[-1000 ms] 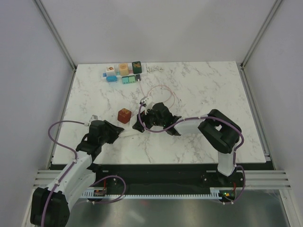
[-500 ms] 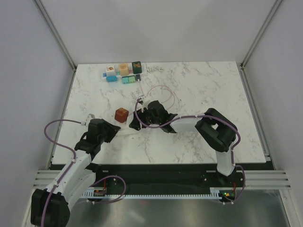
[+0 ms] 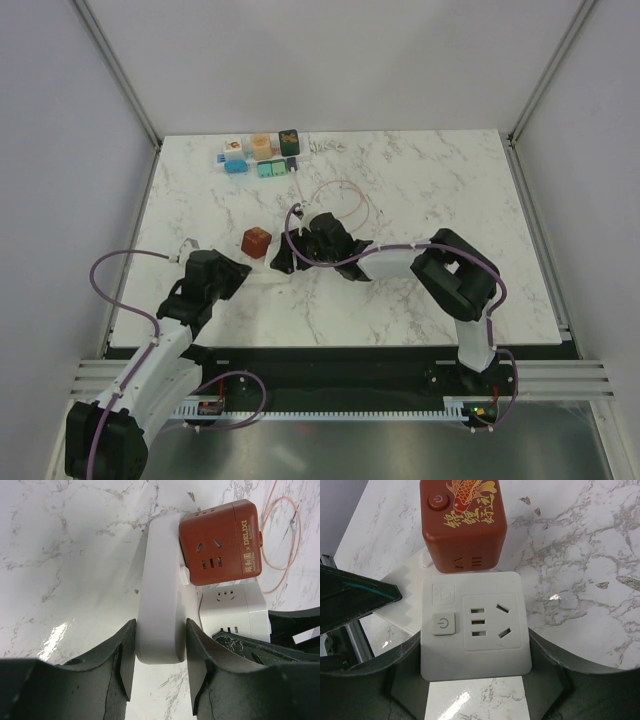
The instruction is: Pull the plug off the socket
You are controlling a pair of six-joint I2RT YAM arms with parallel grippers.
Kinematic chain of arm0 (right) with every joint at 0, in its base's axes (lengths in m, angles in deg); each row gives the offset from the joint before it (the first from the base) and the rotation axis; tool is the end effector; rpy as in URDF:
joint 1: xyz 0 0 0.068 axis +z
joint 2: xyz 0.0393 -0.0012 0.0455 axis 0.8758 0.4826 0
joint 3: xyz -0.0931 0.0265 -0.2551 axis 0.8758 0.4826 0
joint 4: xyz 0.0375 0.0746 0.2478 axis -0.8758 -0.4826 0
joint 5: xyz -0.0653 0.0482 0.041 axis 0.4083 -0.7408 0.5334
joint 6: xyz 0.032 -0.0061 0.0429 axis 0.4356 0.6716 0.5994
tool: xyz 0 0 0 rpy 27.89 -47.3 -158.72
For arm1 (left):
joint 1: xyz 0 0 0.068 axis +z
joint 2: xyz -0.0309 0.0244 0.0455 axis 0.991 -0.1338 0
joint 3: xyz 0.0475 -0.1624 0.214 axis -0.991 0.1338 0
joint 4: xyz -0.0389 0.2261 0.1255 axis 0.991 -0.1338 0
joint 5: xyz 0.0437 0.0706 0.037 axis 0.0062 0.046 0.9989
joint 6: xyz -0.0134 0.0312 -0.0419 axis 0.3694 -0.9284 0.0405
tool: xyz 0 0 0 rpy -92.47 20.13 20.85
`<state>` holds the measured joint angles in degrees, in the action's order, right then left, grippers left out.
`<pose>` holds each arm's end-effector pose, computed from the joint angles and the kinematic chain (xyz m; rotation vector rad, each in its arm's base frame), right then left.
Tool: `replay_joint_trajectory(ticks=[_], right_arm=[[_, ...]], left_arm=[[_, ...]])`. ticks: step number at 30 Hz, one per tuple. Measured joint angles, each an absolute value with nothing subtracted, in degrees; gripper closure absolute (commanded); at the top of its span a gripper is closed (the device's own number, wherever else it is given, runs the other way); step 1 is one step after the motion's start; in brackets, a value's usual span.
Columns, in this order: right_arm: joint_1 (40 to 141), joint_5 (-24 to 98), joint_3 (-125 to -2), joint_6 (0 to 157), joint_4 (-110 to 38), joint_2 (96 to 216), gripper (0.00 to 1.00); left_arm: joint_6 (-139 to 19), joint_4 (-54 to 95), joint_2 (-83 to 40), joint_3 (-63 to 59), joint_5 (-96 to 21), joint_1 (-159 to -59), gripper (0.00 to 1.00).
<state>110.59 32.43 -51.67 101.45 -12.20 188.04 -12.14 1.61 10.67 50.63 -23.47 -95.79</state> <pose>0.2710 0.3285 0.1616 -0.5187 2.1363 1.0532 0.1559 -0.0336 0.1790 -0.9566 2.1373 -0.5335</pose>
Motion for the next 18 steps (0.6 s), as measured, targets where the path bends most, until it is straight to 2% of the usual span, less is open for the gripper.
replay_joint_trajectory(ticks=[6,12,18], right_arm=[[112.9,38.3,-49.8,100.2,-10.6,186.5,1.0],[120.0,53.9,-44.5,91.6,-3.8,184.6,1.0],[118.9,51.8,-43.7,93.6,-2.6,184.3,1.0]], left_arm=[[-12.6,1.6,10.6,50.6,-23.1,-95.8,0.98],[-12.8,-1.2,10.6,51.0,-23.4,-95.8,0.98],[-12.8,-1.9,11.9,51.0,-23.9,-95.8,0.98]])
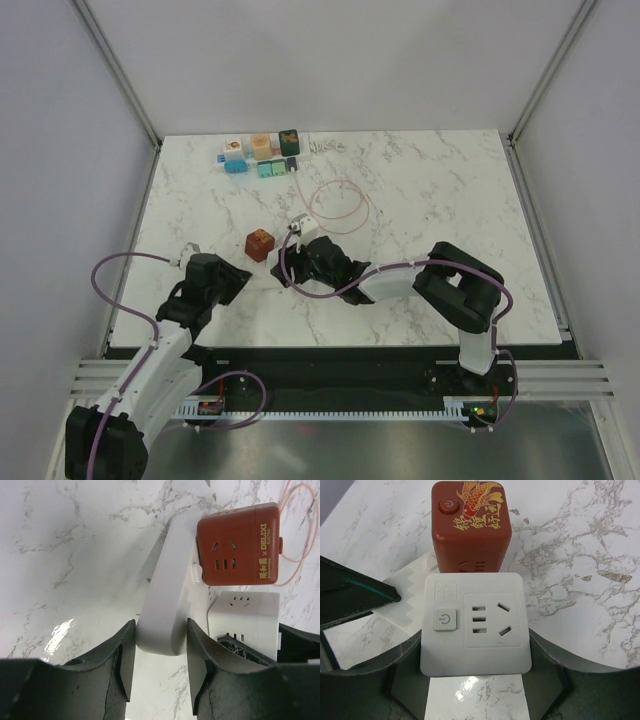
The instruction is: Pull the plug off the socket
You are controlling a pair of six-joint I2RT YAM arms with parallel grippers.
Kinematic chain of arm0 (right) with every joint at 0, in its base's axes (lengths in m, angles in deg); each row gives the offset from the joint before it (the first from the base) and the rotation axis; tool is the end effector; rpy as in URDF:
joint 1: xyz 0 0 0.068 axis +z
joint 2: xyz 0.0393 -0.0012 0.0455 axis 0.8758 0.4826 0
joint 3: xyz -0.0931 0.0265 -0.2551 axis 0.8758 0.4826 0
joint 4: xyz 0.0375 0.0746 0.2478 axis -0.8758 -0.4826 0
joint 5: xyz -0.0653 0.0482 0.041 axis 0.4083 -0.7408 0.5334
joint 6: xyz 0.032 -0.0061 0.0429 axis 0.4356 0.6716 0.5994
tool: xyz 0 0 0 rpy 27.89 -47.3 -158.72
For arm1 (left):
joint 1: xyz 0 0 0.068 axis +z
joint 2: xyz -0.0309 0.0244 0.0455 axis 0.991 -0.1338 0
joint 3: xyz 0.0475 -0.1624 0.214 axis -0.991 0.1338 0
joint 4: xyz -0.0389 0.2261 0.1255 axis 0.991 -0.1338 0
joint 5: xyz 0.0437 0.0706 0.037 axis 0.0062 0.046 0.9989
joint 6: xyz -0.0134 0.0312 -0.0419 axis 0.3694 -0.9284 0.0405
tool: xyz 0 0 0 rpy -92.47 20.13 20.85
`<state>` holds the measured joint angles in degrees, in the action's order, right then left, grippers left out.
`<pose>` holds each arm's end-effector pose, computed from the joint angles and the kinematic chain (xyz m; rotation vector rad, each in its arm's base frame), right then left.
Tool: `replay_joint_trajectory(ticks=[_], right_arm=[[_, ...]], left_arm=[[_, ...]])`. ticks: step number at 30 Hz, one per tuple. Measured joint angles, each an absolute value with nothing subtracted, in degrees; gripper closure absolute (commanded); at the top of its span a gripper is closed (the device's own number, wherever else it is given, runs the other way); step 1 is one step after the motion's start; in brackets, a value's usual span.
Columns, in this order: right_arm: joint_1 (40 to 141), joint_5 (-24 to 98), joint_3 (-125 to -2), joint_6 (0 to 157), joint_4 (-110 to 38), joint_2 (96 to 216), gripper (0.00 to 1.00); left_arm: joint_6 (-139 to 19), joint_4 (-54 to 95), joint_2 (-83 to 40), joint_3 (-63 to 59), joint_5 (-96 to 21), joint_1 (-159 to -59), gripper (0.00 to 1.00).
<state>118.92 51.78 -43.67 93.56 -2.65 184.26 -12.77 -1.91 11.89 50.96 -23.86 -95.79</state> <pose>0.2184 0.3385 0.1622 -0.5407 1.9481 0.7967 0.1495 -0.0323 0.1750 -0.9563 2.1855 -0.5065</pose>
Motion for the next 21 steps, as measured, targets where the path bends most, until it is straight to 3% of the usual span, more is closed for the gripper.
replay_joint_trajectory(ticks=[14,21], right_arm=[[109.9,34.6,-39.1,108.1,2.8,183.7,1.0],[111.1,36.5,-41.7,105.3,-1.5,183.9,1.0]], left_arm=[[-12.7,-0.6,14.2,50.9,-27.2,-96.5,0.98],[-12.8,-0.9,14.1,50.8,-27.0,-96.5,0.98]])
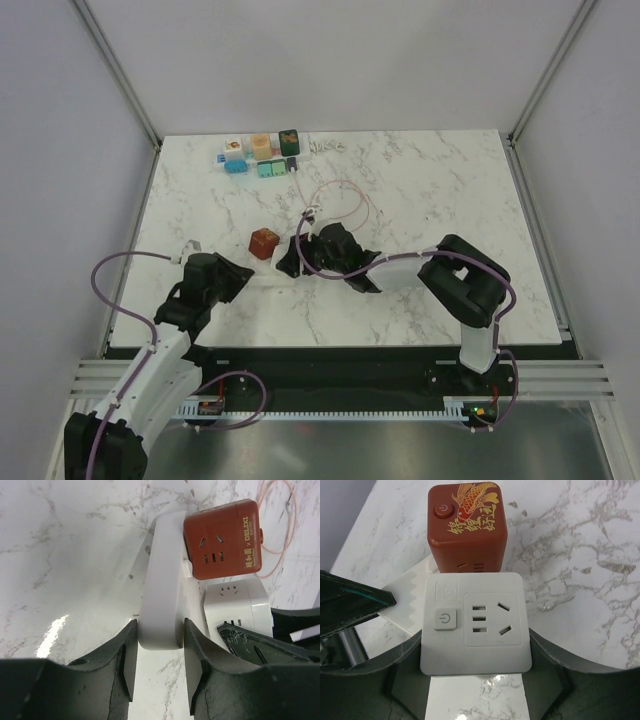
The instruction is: Pull the plug off the socket
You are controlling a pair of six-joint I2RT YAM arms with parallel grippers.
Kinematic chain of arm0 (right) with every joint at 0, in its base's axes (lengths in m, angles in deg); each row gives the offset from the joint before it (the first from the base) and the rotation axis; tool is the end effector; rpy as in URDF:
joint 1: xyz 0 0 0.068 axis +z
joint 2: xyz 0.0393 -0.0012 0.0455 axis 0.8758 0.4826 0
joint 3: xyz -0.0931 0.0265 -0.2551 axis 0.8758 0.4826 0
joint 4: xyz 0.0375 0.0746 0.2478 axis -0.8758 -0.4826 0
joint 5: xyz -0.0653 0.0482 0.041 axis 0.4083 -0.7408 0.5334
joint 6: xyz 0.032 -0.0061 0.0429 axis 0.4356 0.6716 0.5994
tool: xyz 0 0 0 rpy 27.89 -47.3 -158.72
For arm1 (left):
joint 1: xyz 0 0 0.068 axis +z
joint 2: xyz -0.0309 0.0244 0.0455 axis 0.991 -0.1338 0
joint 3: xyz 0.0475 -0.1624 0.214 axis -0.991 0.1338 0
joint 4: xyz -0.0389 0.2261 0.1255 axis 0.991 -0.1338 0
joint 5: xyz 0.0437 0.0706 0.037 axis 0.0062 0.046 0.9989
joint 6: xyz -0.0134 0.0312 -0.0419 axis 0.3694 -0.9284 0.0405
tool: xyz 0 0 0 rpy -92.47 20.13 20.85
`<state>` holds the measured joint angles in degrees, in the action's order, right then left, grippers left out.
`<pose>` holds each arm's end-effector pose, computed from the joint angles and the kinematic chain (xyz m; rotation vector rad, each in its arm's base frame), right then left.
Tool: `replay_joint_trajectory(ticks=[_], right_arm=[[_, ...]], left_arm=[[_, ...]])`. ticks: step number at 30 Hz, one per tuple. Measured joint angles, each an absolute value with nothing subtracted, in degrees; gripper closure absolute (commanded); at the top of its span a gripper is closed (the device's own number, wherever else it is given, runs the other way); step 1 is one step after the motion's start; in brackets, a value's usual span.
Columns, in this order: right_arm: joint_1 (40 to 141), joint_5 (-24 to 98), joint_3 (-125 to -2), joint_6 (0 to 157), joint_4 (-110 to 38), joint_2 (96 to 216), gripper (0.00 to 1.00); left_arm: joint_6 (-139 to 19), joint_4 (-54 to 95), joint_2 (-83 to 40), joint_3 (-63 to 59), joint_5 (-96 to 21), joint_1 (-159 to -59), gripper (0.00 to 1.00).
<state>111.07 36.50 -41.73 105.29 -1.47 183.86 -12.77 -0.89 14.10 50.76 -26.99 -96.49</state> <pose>0.2511 0.3066 0.1571 -0.4006 2.0690 1.0729 0.1479 -0.0358 0.1826 -0.9047 2.1676 -0.6058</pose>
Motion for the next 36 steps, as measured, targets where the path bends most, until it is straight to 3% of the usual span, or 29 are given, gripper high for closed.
replay_joint_trajectory(ticks=[10,23,25,26,28,29,32,36], right_arm=[[118.7,52.7,-52.2,91.5,-17.2,183.9,1.0],[108.7,46.8,-47.8,101.9,-8.7,183.9,1.0],[109.1,46.5,-47.4,102.3,-8.3,183.9,1.0],[109.4,46.2,-47.1,102.5,-7.9,183.9,1.0],[109.8,46.0,-46.2,103.7,-6.8,183.9,1.0],[110.0,45.9,-45.7,105.0,-6.1,183.9,1.0],[110.7,46.2,-44.2,109.1,-4.7,183.8,1.0],[111.5,47.6,-43.0,114.6,-3.8,183.6,1.0]], left_arm=[[-13.6,-5.2,14.2,50.7,-23.5,-95.9,0.98],[-15.4,-13.1,16.0,51.3,-25.7,-97.2,0.98],[-15.3,-13.3,18.7,51.3,-26.6,-97.2,0.82],[-15.5,-13.2,20.2,51.3,-27.1,-97.2,0.67],[-15.4,-12.3,23.2,51.3,-29.1,-97.2,0.52],[-15.1,-10.9,24.6,51.6,-30.4,-97.2,0.39],[-14.0,-4.6,27.0,53.3,-33.7,-97.2,0.3],[-13.3,1.4,24.2,55.6,-35.6,-97.8,0.3]])
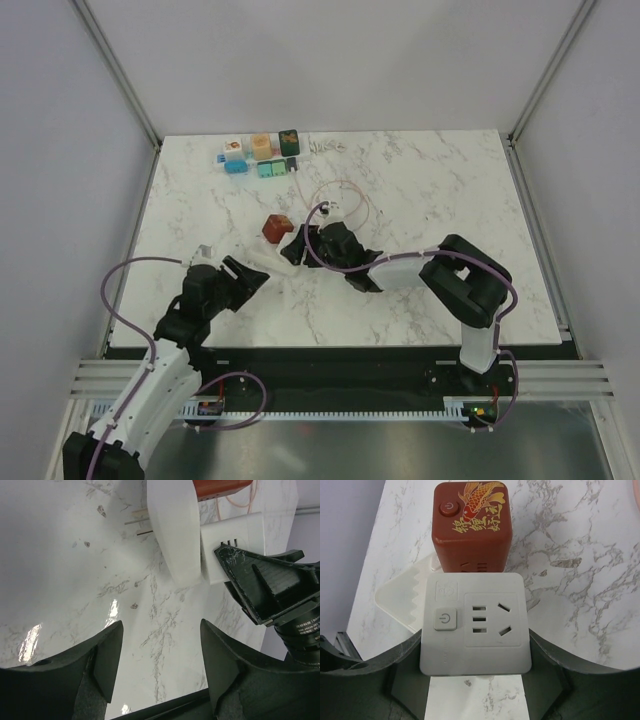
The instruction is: Pull the plug off the socket
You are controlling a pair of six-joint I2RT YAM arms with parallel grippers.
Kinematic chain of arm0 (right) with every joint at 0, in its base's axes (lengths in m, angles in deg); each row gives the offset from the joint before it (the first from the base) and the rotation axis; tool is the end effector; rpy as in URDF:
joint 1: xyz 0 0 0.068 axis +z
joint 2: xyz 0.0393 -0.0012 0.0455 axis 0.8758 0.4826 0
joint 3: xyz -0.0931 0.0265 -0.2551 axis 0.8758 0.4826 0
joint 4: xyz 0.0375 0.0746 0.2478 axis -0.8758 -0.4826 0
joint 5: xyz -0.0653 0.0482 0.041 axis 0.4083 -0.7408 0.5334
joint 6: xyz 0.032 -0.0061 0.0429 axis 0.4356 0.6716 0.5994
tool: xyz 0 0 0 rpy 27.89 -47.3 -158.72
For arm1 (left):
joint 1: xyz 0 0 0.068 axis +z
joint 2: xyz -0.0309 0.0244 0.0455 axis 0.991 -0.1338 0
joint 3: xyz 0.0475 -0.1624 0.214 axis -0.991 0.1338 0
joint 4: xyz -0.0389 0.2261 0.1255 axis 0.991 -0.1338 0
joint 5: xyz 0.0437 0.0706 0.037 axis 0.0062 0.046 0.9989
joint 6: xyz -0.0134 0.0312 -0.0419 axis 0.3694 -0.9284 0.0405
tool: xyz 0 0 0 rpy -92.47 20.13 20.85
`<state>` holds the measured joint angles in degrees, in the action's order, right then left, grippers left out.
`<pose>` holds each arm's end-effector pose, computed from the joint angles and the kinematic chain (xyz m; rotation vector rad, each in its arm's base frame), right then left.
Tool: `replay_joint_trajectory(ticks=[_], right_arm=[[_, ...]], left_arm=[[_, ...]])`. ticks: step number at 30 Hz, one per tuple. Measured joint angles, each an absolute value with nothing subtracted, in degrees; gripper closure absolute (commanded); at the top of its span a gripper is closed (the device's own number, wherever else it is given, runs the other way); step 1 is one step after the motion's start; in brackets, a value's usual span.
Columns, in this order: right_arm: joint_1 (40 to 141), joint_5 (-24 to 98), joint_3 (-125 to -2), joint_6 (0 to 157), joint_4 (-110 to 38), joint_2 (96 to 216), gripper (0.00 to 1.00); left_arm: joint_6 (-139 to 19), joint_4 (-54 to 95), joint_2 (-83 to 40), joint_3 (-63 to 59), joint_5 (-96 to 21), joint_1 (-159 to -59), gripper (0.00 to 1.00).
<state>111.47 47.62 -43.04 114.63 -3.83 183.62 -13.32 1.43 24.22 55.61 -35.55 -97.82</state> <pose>0.2563 0.3063 0.1610 -0.0992 2.0999 0.9938 0.1297 -0.0399 0.1794 -0.7544 2.1338 -0.8375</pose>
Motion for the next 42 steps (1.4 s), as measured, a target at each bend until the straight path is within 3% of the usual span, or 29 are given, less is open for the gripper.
replay_joint_trajectory(ticks=[15,24,27,35,36,38,42], right_arm=[[115.8,52.4,-40.7,128.2,-1.7,183.5,1.0],[116.2,52.3,-39.4,129.3,0.1,183.4,1.0],[116.7,52.4,-39.1,129.3,0.4,183.4,1.0],[117.9,53.4,-39.0,129.2,-0.1,183.4,1.0],[118.0,53.6,-39.0,129.3,-0.1,183.4,1.0],[118.2,53.9,-39.0,129.2,-0.1,183.4,1.0],[118.3,54.2,-39.0,128.6,-0.1,183.4,1.0]], left_arm=[[-13.1,13.4,17.1,56.6,-28.4,-102.9,0.29],[-13.1,16.6,10.8,56.7,-24.0,-103.0,0.35],[-13.1,18.5,8.6,56.7,-23.8,-103.1,0.41],[-13.3,20.9,4.3,55.4,-23.8,-103.2,0.71],[-13.3,20.9,4.3,55.4,-23.8,-103.2,0.76],[-13.4,20.9,4.3,55.4,-23.8,-103.2,0.98],[-13.4,20.1,4.3,55.2,-23.7,-103.2,0.98]])
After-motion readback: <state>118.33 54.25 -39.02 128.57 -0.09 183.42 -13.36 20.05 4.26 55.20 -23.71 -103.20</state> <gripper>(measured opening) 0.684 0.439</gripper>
